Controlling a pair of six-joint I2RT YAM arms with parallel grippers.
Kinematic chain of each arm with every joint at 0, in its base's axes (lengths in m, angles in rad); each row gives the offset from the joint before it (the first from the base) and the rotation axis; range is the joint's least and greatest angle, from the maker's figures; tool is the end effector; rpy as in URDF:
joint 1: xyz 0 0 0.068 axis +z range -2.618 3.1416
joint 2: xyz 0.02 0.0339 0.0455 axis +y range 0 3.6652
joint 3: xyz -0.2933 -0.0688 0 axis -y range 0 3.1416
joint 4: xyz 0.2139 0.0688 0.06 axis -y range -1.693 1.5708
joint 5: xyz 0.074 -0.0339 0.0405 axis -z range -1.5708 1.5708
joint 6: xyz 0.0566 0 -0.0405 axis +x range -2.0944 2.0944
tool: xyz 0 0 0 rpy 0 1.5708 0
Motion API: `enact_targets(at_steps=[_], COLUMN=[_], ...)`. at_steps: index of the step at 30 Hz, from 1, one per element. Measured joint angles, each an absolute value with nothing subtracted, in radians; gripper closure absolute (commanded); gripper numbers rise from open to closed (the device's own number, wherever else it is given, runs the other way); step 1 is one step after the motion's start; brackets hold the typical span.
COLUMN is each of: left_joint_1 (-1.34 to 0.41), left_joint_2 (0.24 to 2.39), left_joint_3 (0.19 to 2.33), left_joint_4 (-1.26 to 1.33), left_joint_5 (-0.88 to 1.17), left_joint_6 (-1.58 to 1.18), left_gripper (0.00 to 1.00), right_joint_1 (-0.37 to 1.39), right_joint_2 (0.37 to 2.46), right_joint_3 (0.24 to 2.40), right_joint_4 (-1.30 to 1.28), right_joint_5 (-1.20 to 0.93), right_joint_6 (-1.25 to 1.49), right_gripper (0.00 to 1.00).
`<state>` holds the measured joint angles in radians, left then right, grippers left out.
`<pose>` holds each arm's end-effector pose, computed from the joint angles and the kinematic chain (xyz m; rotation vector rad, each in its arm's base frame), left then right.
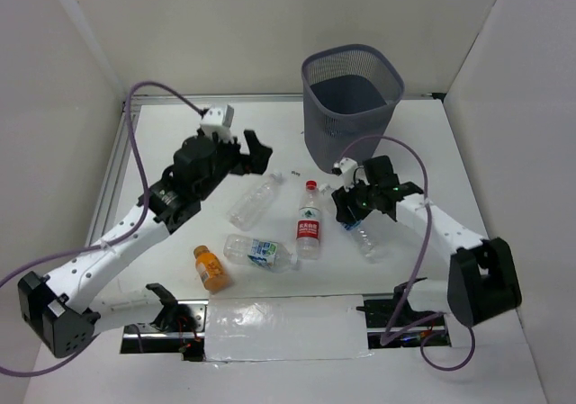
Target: Put the plastic bottles in the bin
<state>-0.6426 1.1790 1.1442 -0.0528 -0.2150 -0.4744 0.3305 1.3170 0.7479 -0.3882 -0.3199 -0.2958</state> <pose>0.2095 -0.1417 0.4258 -0.0245 1.6997 -0.6663 0.2141 0.0923 0.2282 -0.8931 2.3428 0.4177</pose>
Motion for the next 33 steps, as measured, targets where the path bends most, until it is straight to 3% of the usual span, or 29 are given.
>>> enact_targets(at_steps=[3, 8, 17, 24, 26, 28, 29, 30, 33], left_joint_1=[-0.633, -0.611, -0.548, -0.523, -0.523, -0.523, -0.523, -0.523, -0.522], left_joint_2=[1.12, 1.191, 1.376, 1.56, 1.591, 1.615, 1.629, 1.646, 1.685], left_joint_3=[0.975, 0.834, 0.875, 0.921, 0.924, 0.929, 0.935, 0.945, 0.972], left_joint_4=[-0.099, -0.197, -0.11, -0.065, -0.053, -0.047, -0.047, -0.046, -0.043], left_joint_5=[-0.239, -0.252, -0.199, -0.133, -0.125, -0.124, -0.124, -0.126, -0.133], left_joint_6=[-0.474, -0.449, -0.332, -0.266, -0.261, -0.26, -0.26, -0.259, -0.26], left_gripper=[0.0, 0.0, 0.0, 0.0, 0.0, 0.0, 0.02, 0.02, 0.09], right_joint_1=[0.298, 0.288, 0.267, 0.169, 0.146, 0.132, 0.123, 0.114, 0.088], right_joint_2=[1.194, 1.102, 1.333, 1.532, 1.582, 1.629, 1.658, 1.689, 1.76], right_joint_3=[0.81, 1.1, 1.665, 1.839, 1.839, 1.848, 1.857, 1.865, 1.874], right_joint_4=[-0.506, -0.637, -0.534, -0.25, -0.194, -0.18, -0.18, -0.183, -0.202], right_joint_5=[-0.433, -0.646, -0.804, -0.716, -0.678, -0.655, -0.648, -0.64, -0.629], right_joint_6=[-0.428, -0.583, -0.425, -0.273, -0.262, -0.262, -0.26, -0.255, -0.248], right_gripper=[0.98, 0.98, 0.95, 0.95, 0.77, 0.36, 0.06, 0.0, 0.0])
